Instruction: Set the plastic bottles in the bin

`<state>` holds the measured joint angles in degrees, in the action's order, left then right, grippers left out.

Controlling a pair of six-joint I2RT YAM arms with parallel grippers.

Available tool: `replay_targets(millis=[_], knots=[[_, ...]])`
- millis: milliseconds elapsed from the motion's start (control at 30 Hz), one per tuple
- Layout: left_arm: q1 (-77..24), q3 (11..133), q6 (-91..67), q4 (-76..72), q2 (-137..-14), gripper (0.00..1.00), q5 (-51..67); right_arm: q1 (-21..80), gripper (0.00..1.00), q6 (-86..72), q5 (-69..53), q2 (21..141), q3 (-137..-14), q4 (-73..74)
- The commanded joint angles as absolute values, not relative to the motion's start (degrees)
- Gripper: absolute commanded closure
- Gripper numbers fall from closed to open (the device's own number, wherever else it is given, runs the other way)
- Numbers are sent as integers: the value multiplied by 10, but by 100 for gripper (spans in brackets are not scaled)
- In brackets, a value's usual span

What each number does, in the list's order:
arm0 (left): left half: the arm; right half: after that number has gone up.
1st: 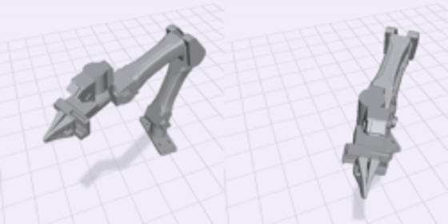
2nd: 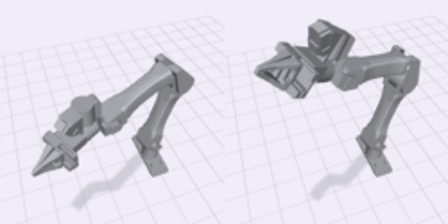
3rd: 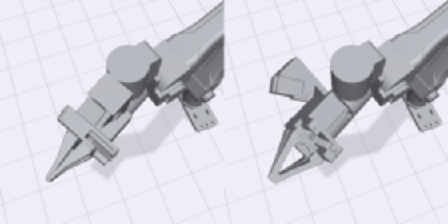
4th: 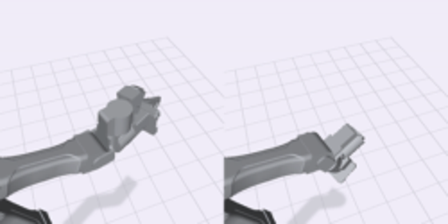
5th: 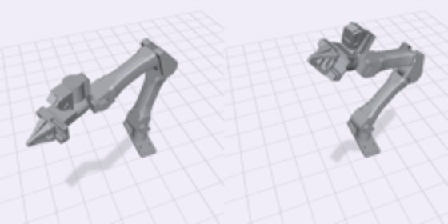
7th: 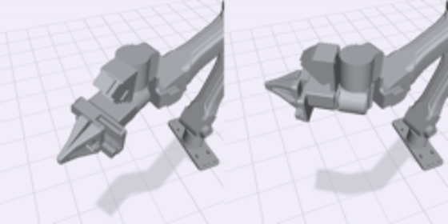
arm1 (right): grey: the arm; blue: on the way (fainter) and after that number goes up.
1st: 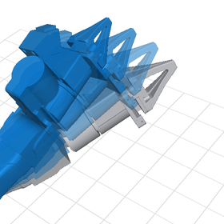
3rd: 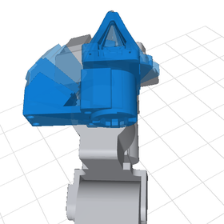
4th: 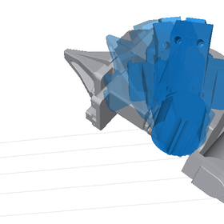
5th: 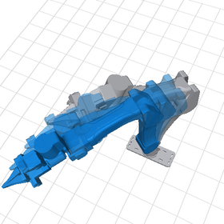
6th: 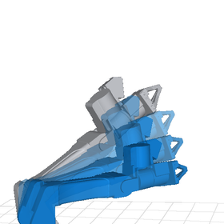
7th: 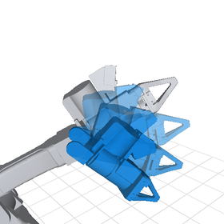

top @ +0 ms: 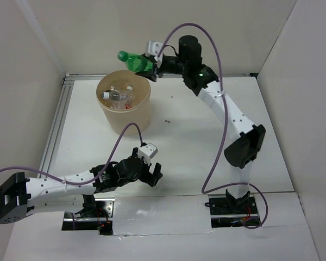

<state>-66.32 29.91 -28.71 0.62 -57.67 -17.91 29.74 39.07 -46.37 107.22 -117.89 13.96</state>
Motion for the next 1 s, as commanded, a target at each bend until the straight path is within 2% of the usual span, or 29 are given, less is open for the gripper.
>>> replay_targets(millis=[0,67,100,267,333,367,433,600,700,767,800,867,967], knots=[[-666,312,-294,-9,-536,1,-197,317,55,295,-468,1164,-1282,95],[-666,306,-299,-3,-519,1,-208,326,51,252,-468,1226,-1355,102],[-666,300,-299,3,-501,1,-208,332,44,237,-468,1241,-1369,97],[-666,300,-306,25,-470,1,-221,338,25,211,-439,1276,-1383,89],[-666,300,-306,25,-470,1,-221,338,21,206,-434,1276,-1383,94],[-666,300,-306,25,-470,1,-221,338,10,206,-434,1276,-1383,101],[-666,305,-299,19,-470,1,-221,338,0,193,-429,1261,-1383,107],[-666,336,-279,14,-502,1,-221,325,0,161,-386,1195,-1389,158],[-666,375,-279,46,-525,1,-257,300,0,134,-275,1134,-1370,215],[-666,418,-303,75,-537,1,-284,249,0,115,-202,1077,-1280,254],[-666,418,-303,76,-537,1,-284,249,0,115,-176,1077,-1280,263],[-666,437,-287,69,-537,1,-284,212,0,103,-129,1007,-1166,278],[-666,451,-263,61,-537,1,-278,190,0,88,5,917,-1012,297]])
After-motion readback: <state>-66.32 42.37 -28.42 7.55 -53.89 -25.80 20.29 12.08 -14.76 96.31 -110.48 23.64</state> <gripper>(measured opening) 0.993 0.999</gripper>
